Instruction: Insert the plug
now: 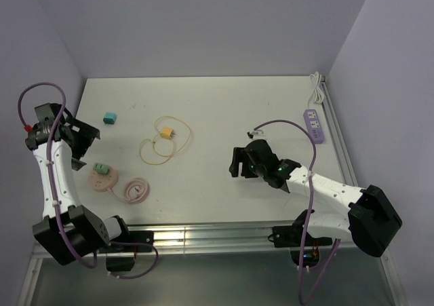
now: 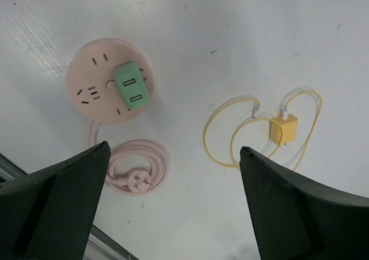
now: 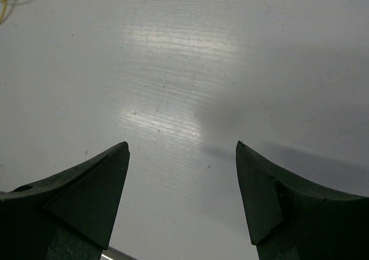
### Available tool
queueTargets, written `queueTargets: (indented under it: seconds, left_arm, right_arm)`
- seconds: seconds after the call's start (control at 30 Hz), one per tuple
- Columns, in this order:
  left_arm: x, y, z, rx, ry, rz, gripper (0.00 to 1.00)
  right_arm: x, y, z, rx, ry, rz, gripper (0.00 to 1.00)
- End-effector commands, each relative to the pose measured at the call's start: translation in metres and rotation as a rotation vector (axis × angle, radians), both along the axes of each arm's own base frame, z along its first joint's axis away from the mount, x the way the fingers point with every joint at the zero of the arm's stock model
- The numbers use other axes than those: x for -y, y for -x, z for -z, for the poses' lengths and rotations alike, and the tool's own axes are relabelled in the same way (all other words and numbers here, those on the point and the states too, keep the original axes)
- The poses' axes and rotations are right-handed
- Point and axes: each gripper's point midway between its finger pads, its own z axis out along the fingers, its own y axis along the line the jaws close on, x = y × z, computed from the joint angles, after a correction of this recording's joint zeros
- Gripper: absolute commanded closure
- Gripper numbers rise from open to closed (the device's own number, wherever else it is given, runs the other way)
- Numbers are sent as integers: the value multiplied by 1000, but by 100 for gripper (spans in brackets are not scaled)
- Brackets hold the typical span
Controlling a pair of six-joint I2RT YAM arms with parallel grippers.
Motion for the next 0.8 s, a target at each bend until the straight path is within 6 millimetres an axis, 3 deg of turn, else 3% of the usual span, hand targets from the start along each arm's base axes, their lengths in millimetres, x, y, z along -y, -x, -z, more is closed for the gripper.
queueTargets:
  seconds: [0.0,0.07,0.2,0.3,0.43,0.53,0.77]
  left_arm:
    - [12,-12,-24,81,-91,112,1]
    - [23,-19,-26,93,-113,153,1]
    - [69,-43,-29,142,-123,324,0]
    - [89,-58,-31,182,-146,399,1]
    - [86,-77,-38,191,-228,405,1]
    - [96,-94,-42,201,-270,459,1]
    - [75,-140,-49,185,-454,524,0]
  right_arm:
    - [-2,-5,-1,18,-1,6,19]
    - [-1,-6,2,12,8,11,19]
    - [-2,-6,6,-3,19,9,19]
    - [-6,-4,7,-11,4,-12,19]
    - [-11,-1,6,-9,-22,-37,19]
    - [-14,-2,3,-5,-32,-52,16]
    - [-19,0,0,-1,-54,-80,12]
